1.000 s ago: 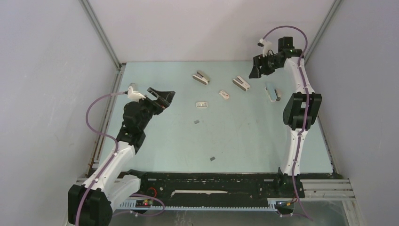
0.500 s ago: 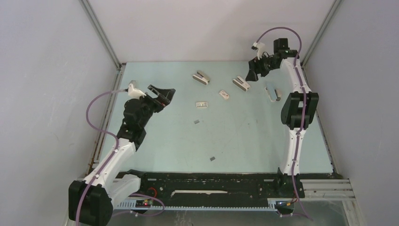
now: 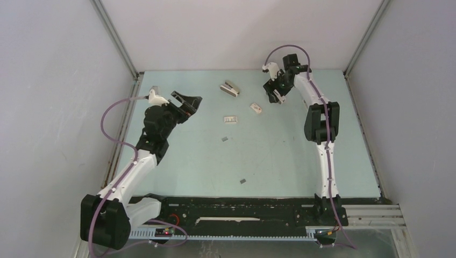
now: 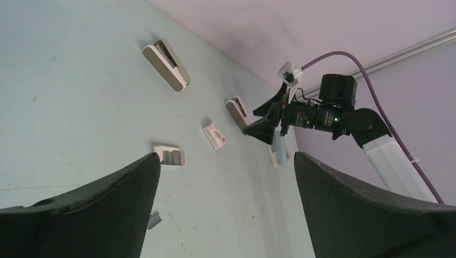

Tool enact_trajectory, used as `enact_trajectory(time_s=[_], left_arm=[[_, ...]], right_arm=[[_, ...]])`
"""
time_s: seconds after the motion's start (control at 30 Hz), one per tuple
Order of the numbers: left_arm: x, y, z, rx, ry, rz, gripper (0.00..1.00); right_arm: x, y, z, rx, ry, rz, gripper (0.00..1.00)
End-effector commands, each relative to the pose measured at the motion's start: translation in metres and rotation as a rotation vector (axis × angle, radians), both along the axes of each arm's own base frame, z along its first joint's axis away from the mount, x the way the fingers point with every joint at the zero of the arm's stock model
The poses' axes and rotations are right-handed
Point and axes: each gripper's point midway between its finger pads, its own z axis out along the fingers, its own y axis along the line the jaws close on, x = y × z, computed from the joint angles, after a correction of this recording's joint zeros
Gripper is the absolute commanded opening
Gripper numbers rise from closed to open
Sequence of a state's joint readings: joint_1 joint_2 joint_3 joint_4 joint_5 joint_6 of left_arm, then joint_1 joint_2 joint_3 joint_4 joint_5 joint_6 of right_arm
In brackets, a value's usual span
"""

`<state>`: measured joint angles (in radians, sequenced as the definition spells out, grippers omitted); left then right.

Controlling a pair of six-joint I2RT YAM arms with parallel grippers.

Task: Unload the staples from the stapler
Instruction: Pick up the stapler from the center of the board.

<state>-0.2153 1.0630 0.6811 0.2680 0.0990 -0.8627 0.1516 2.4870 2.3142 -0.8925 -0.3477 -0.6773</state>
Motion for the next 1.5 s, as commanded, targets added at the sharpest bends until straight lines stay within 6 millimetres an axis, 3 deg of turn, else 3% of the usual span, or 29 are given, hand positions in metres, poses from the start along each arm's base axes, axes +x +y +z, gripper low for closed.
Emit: enact_trajectory(time_s=[0.0,0.23,0.67,0.97,1.2,1.47], left_arm=[[0.009,0.006,0.029,0.009,-0.077,0.026,1.00],[0.014,0.005,0.026,0.006,-0.067,0.026,1.00],[0.013,-0.002,0.019,-0.024,-0.046,-0.006,1.00],[0.007,-0.004,0.017,-0.051,-0.044,-0.016,1.00],[0.004,-0.005,0.017,-0.070,-0.048,-0.028,1.00],[0.001,-0.011,0.018,-0.091,-0.060,-0.059,1.00]], right_arm=[[0.024,-0.023,0.000,-0.049,-0.061,-0.077,0.94],[0.027,-0.029,0.002,-0.039,-0.067,-0.100,0.93],[0.015,-0.022,-0.024,-0.059,-0.012,-0.029,0.83],[0.006,-0.023,-0.032,-0.093,0.016,0.017,0.61],[0.000,-0.027,-0.031,-0.106,0.032,0.007,0.51],[-0.013,-0.031,-0.005,-0.050,0.026,-0.045,0.38]])
